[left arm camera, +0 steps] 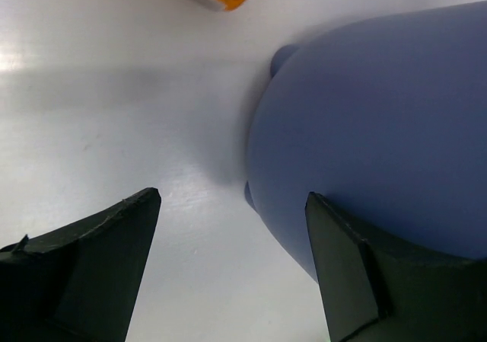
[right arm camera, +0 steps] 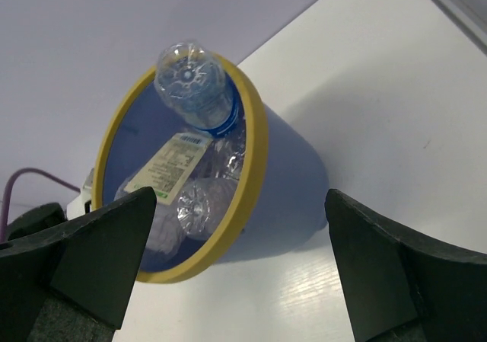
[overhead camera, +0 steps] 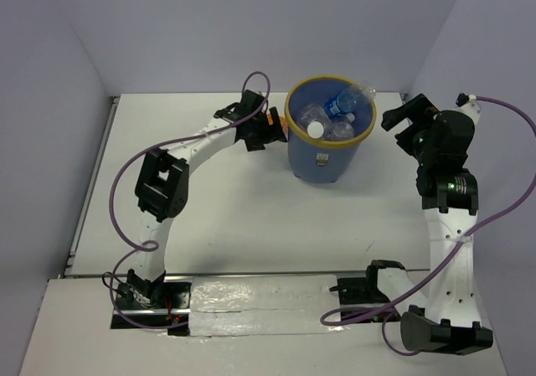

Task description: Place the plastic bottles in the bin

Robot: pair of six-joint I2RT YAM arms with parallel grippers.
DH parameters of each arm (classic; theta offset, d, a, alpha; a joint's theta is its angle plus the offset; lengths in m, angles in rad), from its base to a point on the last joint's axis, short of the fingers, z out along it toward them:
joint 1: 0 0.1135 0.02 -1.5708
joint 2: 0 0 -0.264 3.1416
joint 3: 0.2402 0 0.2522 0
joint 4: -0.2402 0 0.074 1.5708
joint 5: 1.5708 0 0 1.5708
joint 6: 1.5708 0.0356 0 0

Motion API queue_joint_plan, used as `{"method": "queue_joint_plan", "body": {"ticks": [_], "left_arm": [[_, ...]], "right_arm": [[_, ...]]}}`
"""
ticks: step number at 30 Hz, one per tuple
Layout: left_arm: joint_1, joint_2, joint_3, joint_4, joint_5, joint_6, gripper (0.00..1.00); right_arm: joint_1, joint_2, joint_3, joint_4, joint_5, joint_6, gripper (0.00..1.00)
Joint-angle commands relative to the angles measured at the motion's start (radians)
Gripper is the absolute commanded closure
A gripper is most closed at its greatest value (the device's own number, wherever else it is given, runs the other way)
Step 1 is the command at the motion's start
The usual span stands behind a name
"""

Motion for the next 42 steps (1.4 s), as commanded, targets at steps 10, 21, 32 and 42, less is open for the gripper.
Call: {"method": "queue_joint_plan", "body": {"ticks": [10,21,32,42], "left_arm": [[0.150,0.087,0.171,-0.115,-0.017,-0.005,0.10],[0.168,0.223,0.323,0.032,0.052,-0.360,0.01],[0.125,0.306,0.337,0.172,0.017,-0.603,0.01],[0.096,0.367,0.357,0.221,-0.033,-0.663,0.01]], "right_arm": [[-0.001,-0.039,0.138,-0.079,0.043,-0.049,0.00],[0.015,-0.049,0.147,-0.096,0.058,-0.053,0.00],[0.031,-0.040,0.160,-0.097,0.026,-0.047,0.00],[0.042,-0.039,0.173,-0.099,0.033,-0.064,0.00]]}}
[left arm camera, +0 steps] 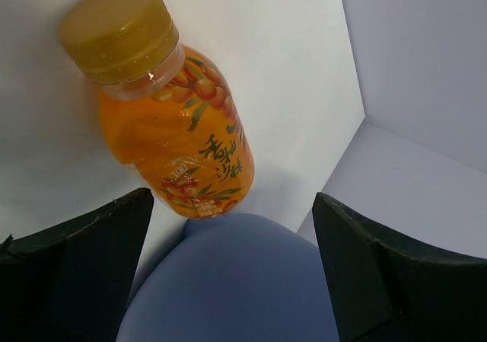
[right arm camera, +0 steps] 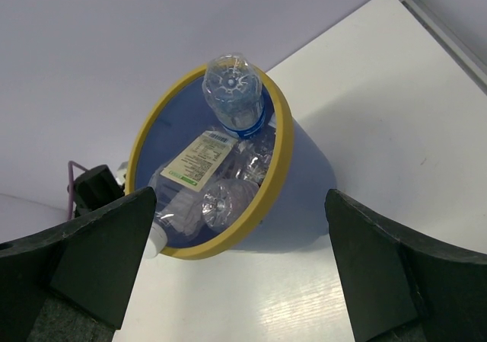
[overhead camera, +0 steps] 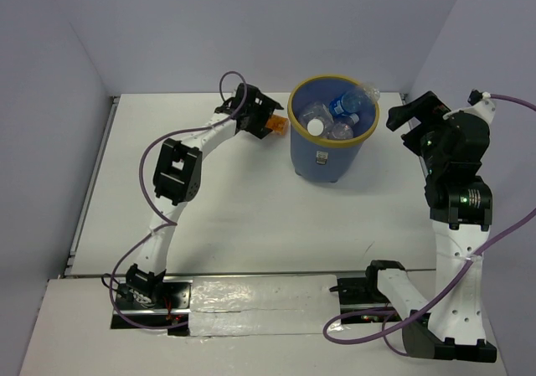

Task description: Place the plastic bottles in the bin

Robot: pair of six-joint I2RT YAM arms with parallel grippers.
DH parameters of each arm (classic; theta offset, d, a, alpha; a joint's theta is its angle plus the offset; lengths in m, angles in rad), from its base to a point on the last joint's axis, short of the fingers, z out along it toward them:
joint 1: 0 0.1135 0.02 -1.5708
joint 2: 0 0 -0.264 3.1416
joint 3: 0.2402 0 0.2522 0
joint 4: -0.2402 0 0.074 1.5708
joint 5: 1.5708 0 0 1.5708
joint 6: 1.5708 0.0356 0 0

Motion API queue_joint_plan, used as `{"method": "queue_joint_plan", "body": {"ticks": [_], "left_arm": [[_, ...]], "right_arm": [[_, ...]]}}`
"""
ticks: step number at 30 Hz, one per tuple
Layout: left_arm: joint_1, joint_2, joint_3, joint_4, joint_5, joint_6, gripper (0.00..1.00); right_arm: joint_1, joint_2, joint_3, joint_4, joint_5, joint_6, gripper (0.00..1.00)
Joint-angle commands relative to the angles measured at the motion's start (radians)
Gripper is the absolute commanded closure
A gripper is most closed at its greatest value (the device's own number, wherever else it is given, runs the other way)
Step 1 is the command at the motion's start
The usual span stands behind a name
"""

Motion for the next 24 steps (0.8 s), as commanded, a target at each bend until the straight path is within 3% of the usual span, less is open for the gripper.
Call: {"method": "queue_joint_plan", "body": {"ticks": [1,9,15,18,22,24], "left_arm": [[-0.007,0.040,0.041,0.046,-0.031,-0.046,0.01],[-0.011,0.069,0.042,0.059,-0.077,-0.057,0.01],[-0.011,0.140,0.087,0.049,-0.077,-0.063,0.10],[-0.011,0.140,0.062,0.059,-0.071,-0.060,0.23],[-0.002,0.048,-0.031,0.078,-0.077,-0.016,0.52],[0.007,-0.038,-0.075,0.092,-0.077,0.054,0.58]], "right_arm": [[0.015,-0.004,0.033,0.006,0.001,-0.024,0.00],[0.027,-0.001,0.023,0.011,0.006,-0.028,0.00],[0.029,-0.003,0.013,0.016,0.003,-0.027,0.00],[0.029,-0.006,0.010,0.017,0.003,-0.025,0.00],[0.029,-0.004,0.008,0.017,0.000,-0.022,0.00],[0.029,-0.007,0.008,0.017,-0.003,-0.021,0.00]]}}
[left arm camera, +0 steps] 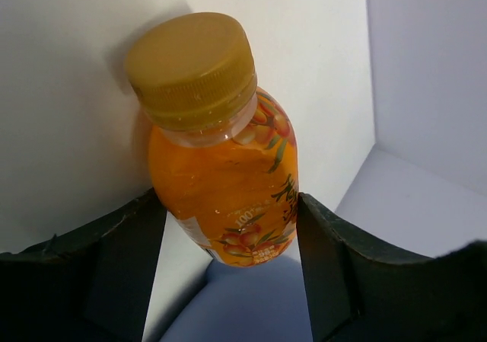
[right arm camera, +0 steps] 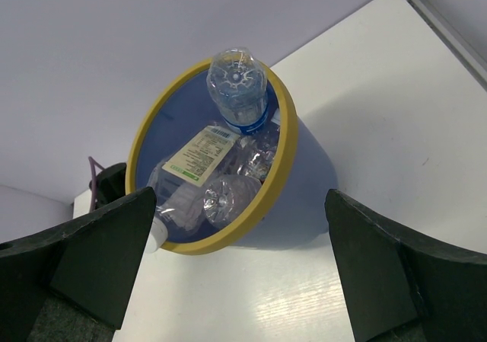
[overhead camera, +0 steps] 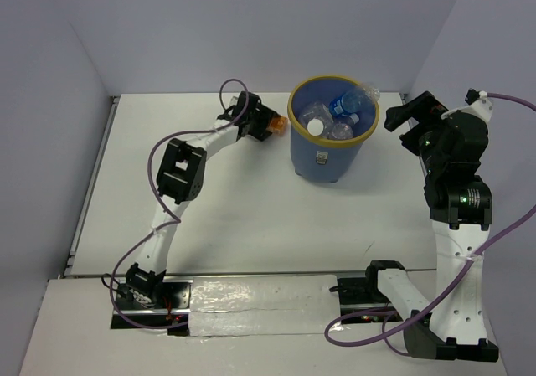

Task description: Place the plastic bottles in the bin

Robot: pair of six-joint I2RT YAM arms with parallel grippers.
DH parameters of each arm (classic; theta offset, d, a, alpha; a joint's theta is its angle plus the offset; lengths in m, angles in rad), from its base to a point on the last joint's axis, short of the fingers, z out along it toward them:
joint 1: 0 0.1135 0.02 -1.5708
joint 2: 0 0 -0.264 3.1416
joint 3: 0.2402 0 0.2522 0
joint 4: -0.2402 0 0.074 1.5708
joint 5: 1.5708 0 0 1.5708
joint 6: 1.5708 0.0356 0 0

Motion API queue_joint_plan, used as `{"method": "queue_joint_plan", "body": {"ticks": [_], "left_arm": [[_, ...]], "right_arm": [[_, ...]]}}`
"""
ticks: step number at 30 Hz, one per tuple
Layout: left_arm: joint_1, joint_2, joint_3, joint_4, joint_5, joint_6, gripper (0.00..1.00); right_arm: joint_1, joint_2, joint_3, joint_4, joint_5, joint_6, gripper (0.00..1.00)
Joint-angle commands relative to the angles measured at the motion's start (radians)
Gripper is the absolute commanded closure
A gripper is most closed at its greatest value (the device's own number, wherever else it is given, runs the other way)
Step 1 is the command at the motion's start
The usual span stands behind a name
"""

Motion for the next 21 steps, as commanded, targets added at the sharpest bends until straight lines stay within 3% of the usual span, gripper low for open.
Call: {"method": "queue_joint_plan", "body": {"ticks": [1,8,13,16,21], "left_arm": [[0.015,-0.150,-0.072,-0.014,-0.019,0.135,0.58],[0.058,-0.470,-0.162,-0.066,-0.019,0.480,0.58],[0.064,-0.716,-0.176,-0.170,0.032,0.640,0.57],[0.023,-0.765,-0.104,-0.204,0.061,0.698,0.56],[-0.086,-0.590,0.257,-0.316,0.104,0.804,0.54]], "right_arm": [[0.008,-0.010,0.009,0.017,-0.005,-0.003,0.00],[0.008,-0.028,0.006,0.020,-0.011,0.003,0.00],[0.008,-0.048,-0.011,0.032,-0.020,0.009,0.00],[0.008,-0.060,-0.019,0.035,-0.016,0.012,0.00],[0.009,-0.085,-0.013,0.032,-0.020,0.034,0.00]]}}
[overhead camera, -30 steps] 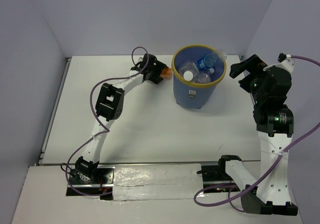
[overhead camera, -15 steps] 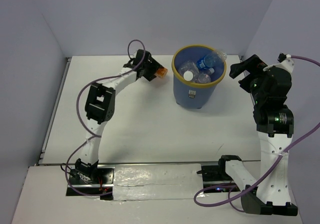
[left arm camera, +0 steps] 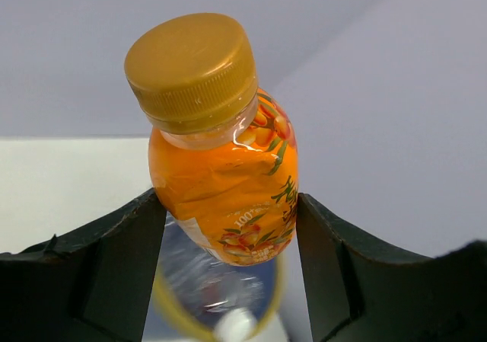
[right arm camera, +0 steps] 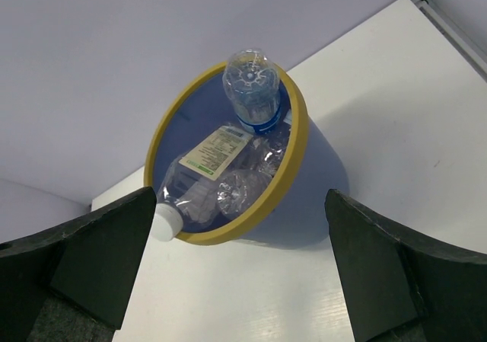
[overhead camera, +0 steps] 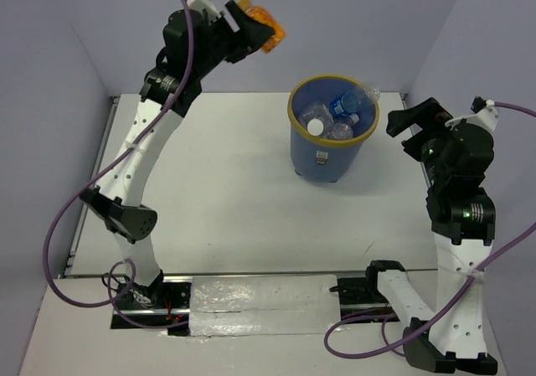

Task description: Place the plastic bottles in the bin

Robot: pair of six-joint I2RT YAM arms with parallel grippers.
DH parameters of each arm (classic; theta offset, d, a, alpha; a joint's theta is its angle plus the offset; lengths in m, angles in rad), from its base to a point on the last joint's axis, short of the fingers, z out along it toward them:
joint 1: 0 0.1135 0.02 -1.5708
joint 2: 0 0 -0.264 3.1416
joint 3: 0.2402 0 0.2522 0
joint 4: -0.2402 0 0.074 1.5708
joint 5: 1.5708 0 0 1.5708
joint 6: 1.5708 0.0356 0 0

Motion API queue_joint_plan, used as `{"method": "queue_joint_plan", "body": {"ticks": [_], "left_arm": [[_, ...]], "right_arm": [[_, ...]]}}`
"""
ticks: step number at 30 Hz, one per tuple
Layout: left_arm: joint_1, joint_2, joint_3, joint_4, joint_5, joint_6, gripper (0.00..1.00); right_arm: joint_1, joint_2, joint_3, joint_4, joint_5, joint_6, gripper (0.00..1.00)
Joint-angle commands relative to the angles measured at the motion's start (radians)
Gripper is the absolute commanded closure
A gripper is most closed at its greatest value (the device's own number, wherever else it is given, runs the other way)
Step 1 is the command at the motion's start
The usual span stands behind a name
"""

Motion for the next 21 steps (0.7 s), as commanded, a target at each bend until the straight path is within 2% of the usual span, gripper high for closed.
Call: {"method": "queue_joint_plan", "body": {"ticks": [1,3,5,11,21], "left_arm": [[-0.072,0.174,0.179,-0.110,0.096,0.113,0.54],[-0.091,0.246,0.262,-0.095,0.124,0.091,0.53],[-0.100,0.270,0.230,0.003,0.174,0.045,0.50],[-0.128,0.381,0.267,0.115,0.308,-0.052,0.45],[-0.161,0.451,0.239,0.180,0.363,-0.117,0.41]], "right_arm": [[0.006,-0.029,0.005,0.030,-0.016,0.022,0.00],[0.006,-0.045,0.010,0.021,-0.014,0.026,0.00],[0.006,-0.057,0.007,0.011,-0.006,0.023,0.00],[0.006,-0.060,0.014,-0.005,-0.009,0.011,0.00],[0.006,-0.057,-0.012,0.015,-0.031,0.012,0.00]]}}
